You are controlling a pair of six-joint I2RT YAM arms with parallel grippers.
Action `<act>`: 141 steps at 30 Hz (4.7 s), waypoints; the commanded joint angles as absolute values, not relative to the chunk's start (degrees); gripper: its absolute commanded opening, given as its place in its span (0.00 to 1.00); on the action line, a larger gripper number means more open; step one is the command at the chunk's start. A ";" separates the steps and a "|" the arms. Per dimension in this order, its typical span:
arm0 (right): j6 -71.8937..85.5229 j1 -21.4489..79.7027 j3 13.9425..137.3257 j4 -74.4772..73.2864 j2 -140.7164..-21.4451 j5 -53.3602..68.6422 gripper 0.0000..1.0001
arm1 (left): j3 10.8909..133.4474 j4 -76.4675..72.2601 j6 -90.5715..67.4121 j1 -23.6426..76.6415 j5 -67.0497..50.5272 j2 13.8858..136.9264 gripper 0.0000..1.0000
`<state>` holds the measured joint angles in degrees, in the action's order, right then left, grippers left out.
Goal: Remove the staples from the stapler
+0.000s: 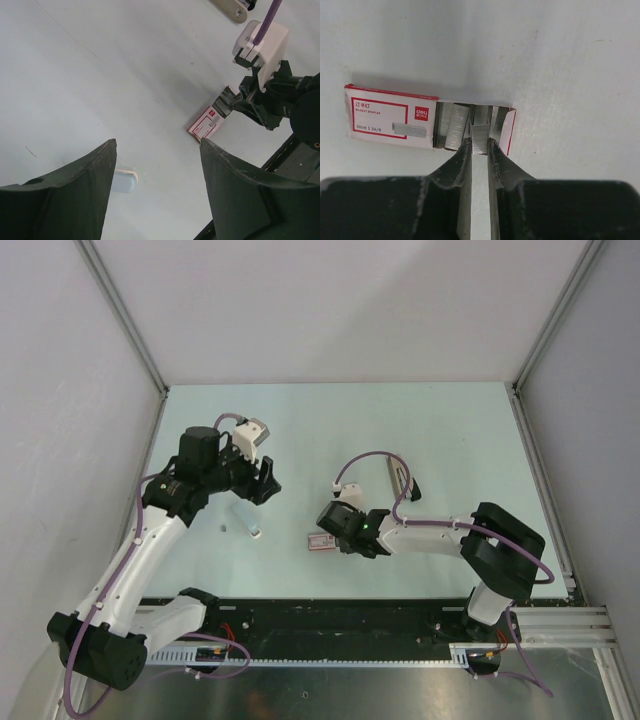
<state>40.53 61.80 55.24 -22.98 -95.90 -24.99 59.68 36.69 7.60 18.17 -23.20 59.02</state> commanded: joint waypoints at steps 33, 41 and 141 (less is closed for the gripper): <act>42.27 62.95 57.28 -23.61 -90.11 -28.73 0.31 | 60.01 37.46 10.99 17.85 -24.58 57.50 0.74; 41.49 59.24 57.21 -25.88 -88.27 -29.72 0.20 | 58.74 37.50 12.87 17.89 -24.95 58.43 0.74; 49.37 32.00 29.36 20.19 -91.39 29.50 0.14 | 47.96 23.29 31.42 42.19 -7.05 88.71 0.53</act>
<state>49.41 32.21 29.58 18.63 -91.24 28.84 47.81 24.40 30.04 41.89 -9.08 89.54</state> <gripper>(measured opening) 0.146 0.534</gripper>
